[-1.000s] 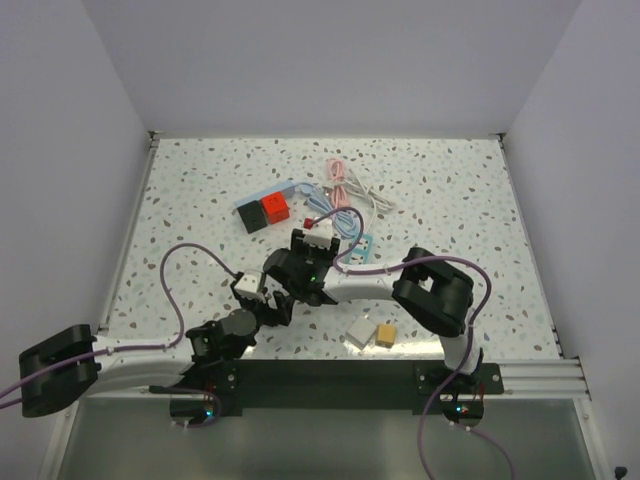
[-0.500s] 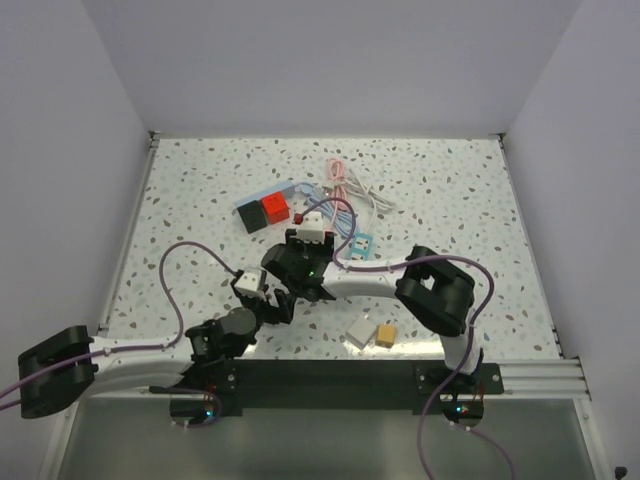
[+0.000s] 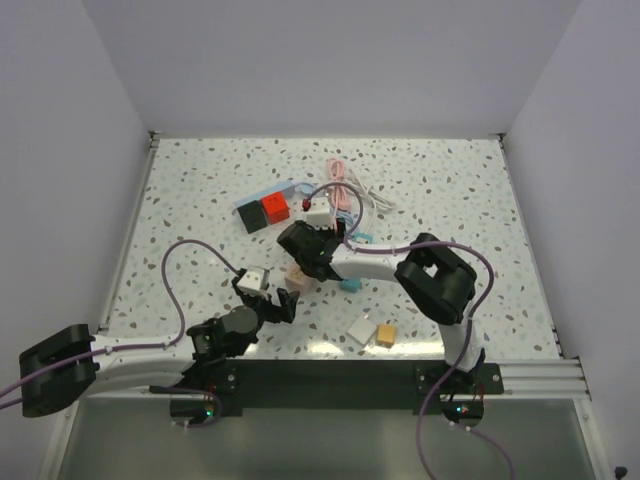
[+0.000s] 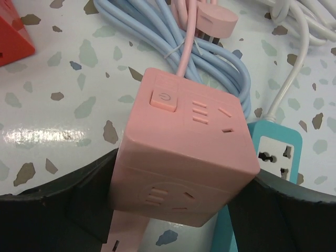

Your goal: Insert the plug

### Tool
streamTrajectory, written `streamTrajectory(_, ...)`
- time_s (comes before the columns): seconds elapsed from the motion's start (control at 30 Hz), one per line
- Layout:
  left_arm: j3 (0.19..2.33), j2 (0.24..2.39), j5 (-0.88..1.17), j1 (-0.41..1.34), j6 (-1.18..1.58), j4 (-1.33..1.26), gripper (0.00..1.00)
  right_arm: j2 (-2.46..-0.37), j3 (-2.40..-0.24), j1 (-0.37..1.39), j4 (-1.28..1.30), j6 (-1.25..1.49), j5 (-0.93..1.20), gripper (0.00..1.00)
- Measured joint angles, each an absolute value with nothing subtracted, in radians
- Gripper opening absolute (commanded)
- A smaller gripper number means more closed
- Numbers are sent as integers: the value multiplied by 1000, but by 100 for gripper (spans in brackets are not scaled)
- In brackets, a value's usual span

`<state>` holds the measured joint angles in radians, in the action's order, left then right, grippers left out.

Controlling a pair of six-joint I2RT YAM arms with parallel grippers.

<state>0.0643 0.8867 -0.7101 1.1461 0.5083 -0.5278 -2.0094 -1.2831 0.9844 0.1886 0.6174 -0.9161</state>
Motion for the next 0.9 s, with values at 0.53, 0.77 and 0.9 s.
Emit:
streamTrajectory(0.53,93,910,-736,1146,373,-572,93,-1916,-1195,900,99,501,-685,0)
streamTrajectory(0.77,175,974,-743,1143,237,-646,99,-1793,-1169,831,120,423,-471,0)
streamTrajectory(0.9,250,1010,-683,1116,162,-654,100,-1721,-1134,808,131,414,-397,3)
